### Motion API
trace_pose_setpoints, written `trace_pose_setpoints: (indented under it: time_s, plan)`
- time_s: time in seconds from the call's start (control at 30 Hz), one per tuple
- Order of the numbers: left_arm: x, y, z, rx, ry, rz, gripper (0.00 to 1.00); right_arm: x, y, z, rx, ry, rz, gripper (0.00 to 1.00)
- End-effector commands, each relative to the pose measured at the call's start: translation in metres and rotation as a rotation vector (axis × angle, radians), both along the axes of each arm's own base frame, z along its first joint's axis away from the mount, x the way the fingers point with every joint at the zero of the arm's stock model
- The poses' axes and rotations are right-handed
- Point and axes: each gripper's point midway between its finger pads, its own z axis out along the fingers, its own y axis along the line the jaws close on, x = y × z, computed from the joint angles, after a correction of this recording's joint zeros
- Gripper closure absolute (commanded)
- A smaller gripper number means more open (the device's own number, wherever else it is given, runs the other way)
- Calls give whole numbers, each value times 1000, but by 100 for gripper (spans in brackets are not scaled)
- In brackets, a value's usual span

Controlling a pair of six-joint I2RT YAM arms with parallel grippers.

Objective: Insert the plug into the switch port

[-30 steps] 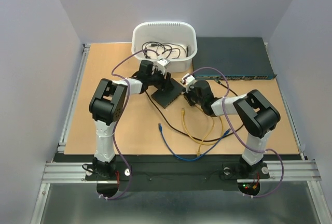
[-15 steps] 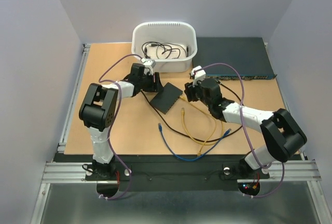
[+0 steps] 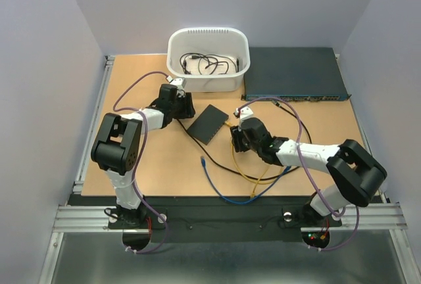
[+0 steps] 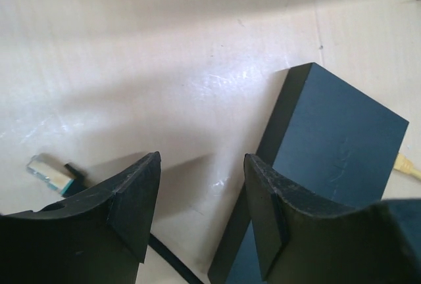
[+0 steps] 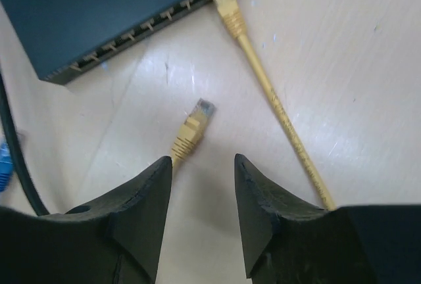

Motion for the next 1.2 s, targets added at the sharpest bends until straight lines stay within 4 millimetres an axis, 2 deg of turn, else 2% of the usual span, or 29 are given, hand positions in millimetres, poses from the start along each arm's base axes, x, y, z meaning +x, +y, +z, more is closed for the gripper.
trace_pose_setpoints:
  time_s: [0.0, 0.27, 0.4, 0.47, 0.53, 0.67, 0.8, 0.87, 1.03, 1.17]
  plan:
    - [9, 8, 28, -1, -86, 48, 37, -3, 1, -20, -33, 52, -51, 52]
    - [9, 16, 27, 5, -82, 77, 37, -11, 11, -39, -39, 109, -29, 56]
    - [9, 18, 27, 5, -82, 84, 37, -14, 14, -41, -41, 114, -28, 57]
    - [9, 20, 28, 9, -86, 92, 37, -12, 10, -35, -40, 91, -54, 57]
    - [10, 22, 31, 11, -92, 98, 37, -4, -2, -28, -48, 51, -139, 56]
    - [10, 20, 30, 7, -91, 92, 37, 2, -11, -18, -44, 18, -206, 49]
    - [9, 20, 24, 9, -78, 94, 37, 3, -4, -15, -7, 34, -206, 48]
    - [9, 20, 24, 12, -77, 94, 37, -1, 5, -15, 26, 62, -176, 48]
    - [10, 20, 23, 15, -77, 91, 37, -12, 27, -30, 70, 140, -113, 51]
    - [11, 21, 21, 18, -72, 94, 37, -11, 22, -27, 87, 120, -147, 51]
